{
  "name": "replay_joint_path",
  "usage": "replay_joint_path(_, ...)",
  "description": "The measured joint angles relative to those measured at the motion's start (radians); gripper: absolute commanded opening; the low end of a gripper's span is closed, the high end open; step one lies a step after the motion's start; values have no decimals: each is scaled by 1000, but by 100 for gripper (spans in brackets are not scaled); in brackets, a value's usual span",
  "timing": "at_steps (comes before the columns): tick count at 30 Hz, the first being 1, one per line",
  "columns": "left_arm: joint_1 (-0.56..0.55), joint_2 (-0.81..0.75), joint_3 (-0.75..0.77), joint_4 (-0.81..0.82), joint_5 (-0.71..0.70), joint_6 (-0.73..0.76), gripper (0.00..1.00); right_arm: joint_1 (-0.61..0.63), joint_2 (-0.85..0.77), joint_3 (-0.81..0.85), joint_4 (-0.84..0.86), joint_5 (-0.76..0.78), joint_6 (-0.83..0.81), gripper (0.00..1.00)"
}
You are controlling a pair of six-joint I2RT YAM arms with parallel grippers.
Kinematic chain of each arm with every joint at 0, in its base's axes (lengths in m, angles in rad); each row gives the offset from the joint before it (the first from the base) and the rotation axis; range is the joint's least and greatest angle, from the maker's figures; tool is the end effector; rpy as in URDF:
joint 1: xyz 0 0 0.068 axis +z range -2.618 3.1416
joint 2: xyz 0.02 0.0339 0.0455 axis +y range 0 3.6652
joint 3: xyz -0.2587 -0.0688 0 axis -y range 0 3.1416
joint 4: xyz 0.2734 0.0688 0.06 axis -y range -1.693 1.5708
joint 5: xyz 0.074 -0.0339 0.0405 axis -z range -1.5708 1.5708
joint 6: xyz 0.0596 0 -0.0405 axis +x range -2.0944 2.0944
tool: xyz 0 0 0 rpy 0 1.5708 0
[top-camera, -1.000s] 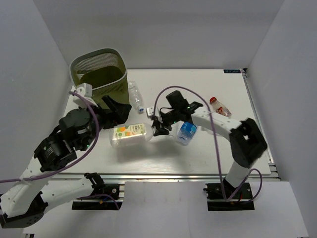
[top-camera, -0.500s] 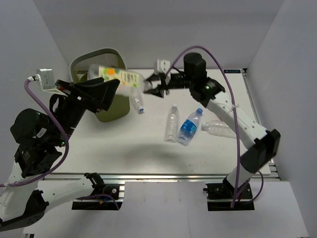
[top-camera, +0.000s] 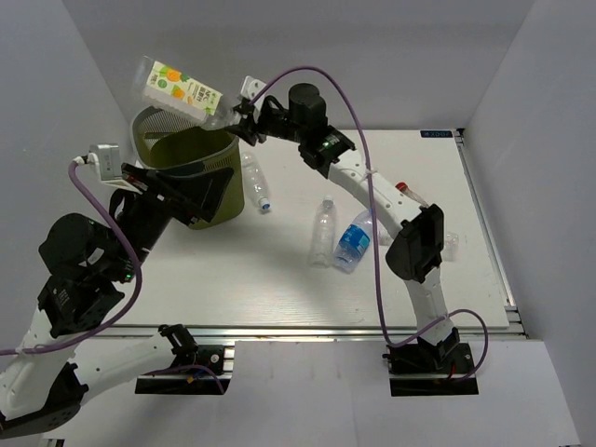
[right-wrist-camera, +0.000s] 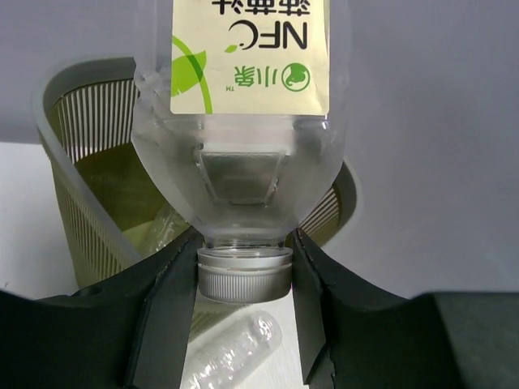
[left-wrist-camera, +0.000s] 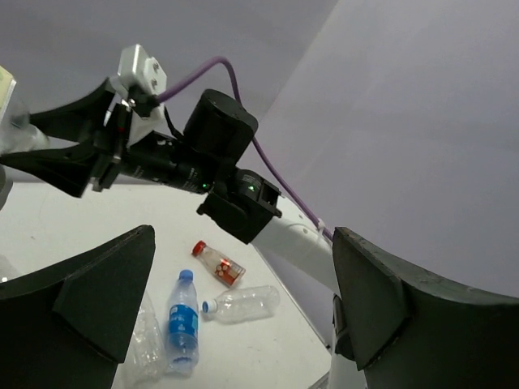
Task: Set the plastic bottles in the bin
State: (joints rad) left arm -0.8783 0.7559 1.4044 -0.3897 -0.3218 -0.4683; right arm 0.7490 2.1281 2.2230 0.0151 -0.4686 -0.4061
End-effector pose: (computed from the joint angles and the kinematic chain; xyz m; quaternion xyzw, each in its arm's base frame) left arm 0.1036 -0.0954 0.5373 -0.0017 0.6153 -0.4114 0.6724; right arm 0.3843 0.3940 0.4327 -0.4992 0.4493 0.2762 0.6875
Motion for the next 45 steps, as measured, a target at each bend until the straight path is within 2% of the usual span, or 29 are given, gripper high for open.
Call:
replay_joint_path(3, 0, 10, -6, -30, 5, -16, 100, 23, 35, 13, 42, 34, 16, 70)
replay_joint_path(4, 0, 18, -9, -41, 8, -26, 100, 29, 47, 20, 52, 47, 22, 90)
replay_joint_path(11, 0, 70, -112, -102, 19, -109, 100, 42, 59, 27, 118, 96, 35, 90)
replay_joint_path(12, 0, 77, -131, -108, 23, -120, 100, 38, 57, 27, 124, 119, 35, 88)
replay_joint_path(15, -1, 105, -162, -126, 35, -146, 100, 9, 50, 26, 114, 195, 41, 61)
replay_joint_path(16, -1, 116, -164, -127, 41, -151, 98, -13, 46, 25, 104, 217, 49, 35)
replay_joint_path(18, -1, 141, -164, -126, 55, -159, 90, -74, 29, 16, 79, 260, 73, 9)
replay_joint_path(19, -1, 155, -164, -126, 64, -161, 86, -117, 12, 1, 56, 278, 93, 0)
replay_joint_path(20, -1, 180, -163, -127, 73, -161, 80, -167, -10, -18, 32, 295, 118, 0)
replay_joint_path(21, -1, 203, -158, -129, 80, -162, 62, -225, -34, -52, 15, 312, 143, 0)
replay_joint_path(23, -1, 286, -128, -148, 90, -173, 37, -349, -109, -154, -26, 326, 180, 0)
replay_joint_path(24, -1, 345, -105, -168, 87, -180, 16, -414, -150, -221, -39, 327, 196, 13)
replay_joint_path(25, -1, 414, -72, -194, 74, -193, 16, -476, -193, -287, -52, 326, 212, 26)
replay_joint_path(26, -1, 478, -46, -212, 62, -200, 22, -529, -230, -350, -73, 324, 226, 36)
replay_joint_path(27, -2, 553, -22, -230, 38, -209, 42, -585, -274, -425, -83, 317, 235, 63)
replay_joint_path(29, -2, 711, 18, -275, -13, -239, 64, -650, -343, -549, -103, 294, 256, 77)
replay_joint_path(30, -3, 778, 35, -296, -39, -256, 79, -664, -373, -602, -112, 282, 266, 77)
replay_joint_path(31, -3, 856, 59, -328, -74, -278, 87, -671, -406, -661, -118, 266, 271, 79)
replay_joint_path(33, -3, 1004, 125, -396, -145, -339, 92, -671, -457, -761, -135, 223, 278, 79)
replay_joint_path(34, -3, 1075, 158, -424, -178, -369, 100, -670, -473, -793, -140, 206, 281, 79)
replay_joint_path(40, 1, 1343, 319, -521, -351, -448, 100, -685, -528, -898, -142, 117, 298, 79)
replay_joint_path(45, 21, 1397, 348, -553, -435, -480, 100, -718, -540, -915, -140, 72, 302, 79)
